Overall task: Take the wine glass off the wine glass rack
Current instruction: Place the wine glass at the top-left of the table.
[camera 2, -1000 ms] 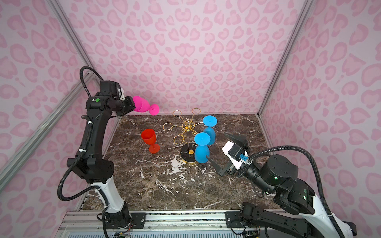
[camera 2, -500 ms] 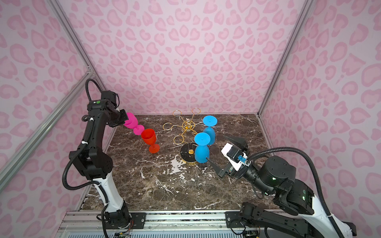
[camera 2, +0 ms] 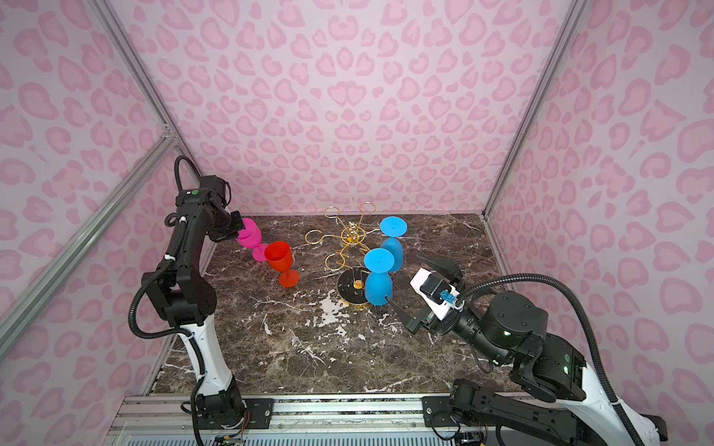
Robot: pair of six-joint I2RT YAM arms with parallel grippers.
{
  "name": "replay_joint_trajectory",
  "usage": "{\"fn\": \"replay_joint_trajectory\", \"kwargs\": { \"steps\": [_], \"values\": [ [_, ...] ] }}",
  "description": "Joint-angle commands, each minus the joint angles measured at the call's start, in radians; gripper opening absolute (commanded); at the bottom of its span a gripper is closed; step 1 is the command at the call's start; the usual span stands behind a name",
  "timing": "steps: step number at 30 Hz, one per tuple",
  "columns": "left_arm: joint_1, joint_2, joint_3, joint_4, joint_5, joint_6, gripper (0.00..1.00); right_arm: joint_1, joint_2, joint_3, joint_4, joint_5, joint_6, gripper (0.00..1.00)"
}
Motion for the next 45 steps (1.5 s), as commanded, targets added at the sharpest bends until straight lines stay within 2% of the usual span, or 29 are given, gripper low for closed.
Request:
{"fn": "replay_joint_trajectory", "kwargs": {
  "steps": [1,7,32,35,45],
  "values": [
    [-0.021,0.025,0.03,-0.007,0.027,0.002,0.03,-0.006,0.009,-0.004,0.01,0.002,0.005,1.0],
    [-0.058,0.1,0.106,-0.013,0.035,-0.011,0.03,-0.018,0.015,0.005,0.004,-0.012,0.019,1.0],
    [-0.095,0.166,0.117,-0.021,-0.006,0.002,0.03,-0.023,0.007,0.015,-0.008,-0.004,0.033,1.0],
    [-0.095,0.166,0.117,-0.018,0.002,0.003,0.05,-0.022,0.005,0.019,-0.013,-0.004,0.035,1.0],
    [-0.094,0.151,0.124,-0.012,0.01,-0.001,0.25,-0.022,0.002,0.016,-0.011,-0.008,0.039,1.0]
  ]
}}
